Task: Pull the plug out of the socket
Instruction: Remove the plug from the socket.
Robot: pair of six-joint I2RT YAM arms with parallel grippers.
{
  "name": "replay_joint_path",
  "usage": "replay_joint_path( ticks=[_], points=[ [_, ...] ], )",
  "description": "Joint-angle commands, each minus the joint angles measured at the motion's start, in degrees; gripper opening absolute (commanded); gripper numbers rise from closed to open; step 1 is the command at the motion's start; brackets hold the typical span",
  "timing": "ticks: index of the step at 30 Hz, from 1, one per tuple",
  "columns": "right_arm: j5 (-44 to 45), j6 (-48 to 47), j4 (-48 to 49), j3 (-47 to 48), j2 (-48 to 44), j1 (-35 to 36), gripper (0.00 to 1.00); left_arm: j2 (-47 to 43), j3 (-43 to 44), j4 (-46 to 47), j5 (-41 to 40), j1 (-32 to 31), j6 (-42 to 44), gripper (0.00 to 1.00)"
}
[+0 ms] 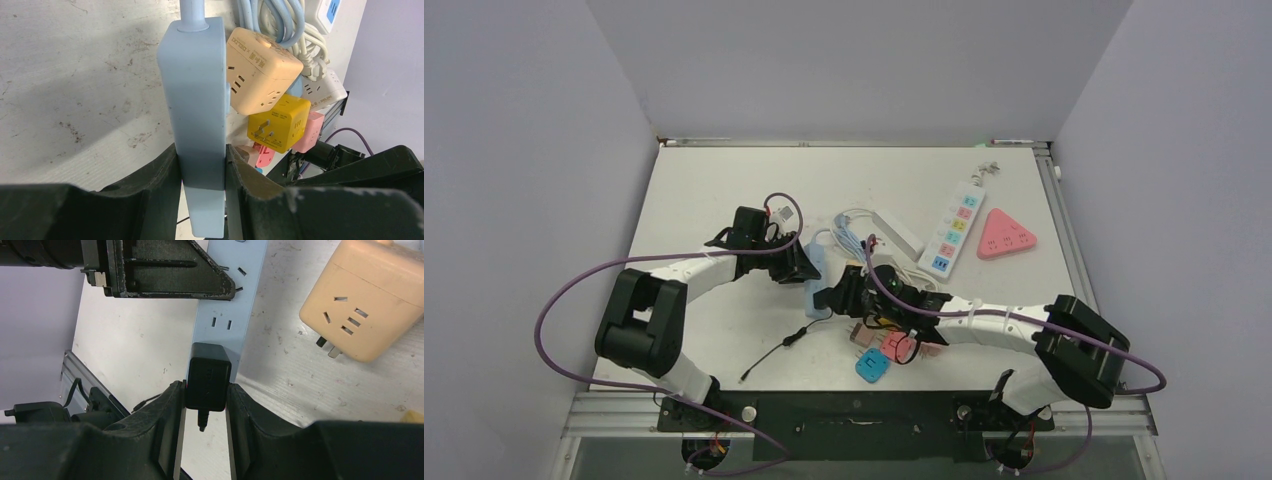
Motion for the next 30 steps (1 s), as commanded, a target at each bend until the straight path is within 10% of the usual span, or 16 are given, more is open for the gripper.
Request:
replay_joint_path(
  ticks=[1, 19, 30],
  points=[
    [3.9, -0.29, 3.06, 0.32, -4.84, 0.96, 0.05, -2.58, 1.95, 1.67, -1.67, 1.14, 1.95, 0.0],
    [30.22, -2.63, -24.85, 19.94, 3.71, 13.88, 0.05, -3.46, 1.96, 0.48, -3.48, 1.67, 2.31, 0.0],
    [9.52, -4.1, -5.75, 8.63, -3.32, 6.32, 0.05, -4.02, 1.67, 2.83, 0.02, 1.76, 2.24, 0.0]
  ],
)
